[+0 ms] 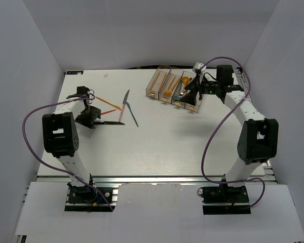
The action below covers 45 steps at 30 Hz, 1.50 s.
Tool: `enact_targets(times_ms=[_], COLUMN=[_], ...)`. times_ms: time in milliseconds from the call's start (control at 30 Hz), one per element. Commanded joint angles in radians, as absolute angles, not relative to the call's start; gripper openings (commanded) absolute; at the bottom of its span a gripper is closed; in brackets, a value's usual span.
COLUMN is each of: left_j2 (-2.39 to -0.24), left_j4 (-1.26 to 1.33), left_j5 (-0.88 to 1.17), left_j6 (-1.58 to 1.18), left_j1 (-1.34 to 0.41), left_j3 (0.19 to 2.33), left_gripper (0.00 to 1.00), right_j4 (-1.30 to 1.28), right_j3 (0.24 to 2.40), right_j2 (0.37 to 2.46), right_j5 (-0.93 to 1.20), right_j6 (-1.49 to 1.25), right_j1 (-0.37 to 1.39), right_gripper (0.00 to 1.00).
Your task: Sort the eating utensils into containers
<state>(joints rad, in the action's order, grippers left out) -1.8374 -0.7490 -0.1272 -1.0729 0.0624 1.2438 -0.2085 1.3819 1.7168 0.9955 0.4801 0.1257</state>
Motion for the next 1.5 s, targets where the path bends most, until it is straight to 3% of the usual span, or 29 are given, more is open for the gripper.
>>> enact_targets(times_ms=[0,333,433,533,800,1033,1267,1467], left_j2=[-1.87,-1.985,-2.0,-1.993,-1.866,-1.648,-1.488,-1.418], left_j4=[-0.772,-0.784,-0.785,-0.787,-0.781,-0.732,-0.62,-0.517], left_j5=[-0.157,-0.1,-0.087,-0.084,-0.097,-0.029,0.211,0.391], left_j6=[-1.072,-1.069,-1.072,-1.068,-1.04,-0.988,-0.913,-0.854], left_j1=[0.093,0.098,0.098,0.098,0.098,0.097,0.084,0.015], left_j3=[1.307,1.4,1.399,1.384,1.252,1.14,1.031,1.0], left_gripper=[0.71,0.58,0.39,0.3,0.15,0.0,0.0,0.0], right_j4=[-0.207,-0.229,-0.233,-0.241,-0.273,-0.472,-0.535,-0.577], right_j3=[1.368,1.347,1.341,1.341,1.348,1.374,1.405,1.635], right_j2=[1.666,1.635,1.625,1.618,1.612,1.618,1.696,1.897], right_j5=[1.025,1.017,1.014,1.014,1.025,1.031,0.998,0.984], right_j6=[0.509,0.532,0.54,0.545,0.563,0.773,0.704,0.379], right_j1=[0.124,0.123,0.124,0.124,0.129,0.237,0.422,0.541], right_gripper=[0.89,0.9,0.89,0.89,0.89,0.89,0.9,0.9])
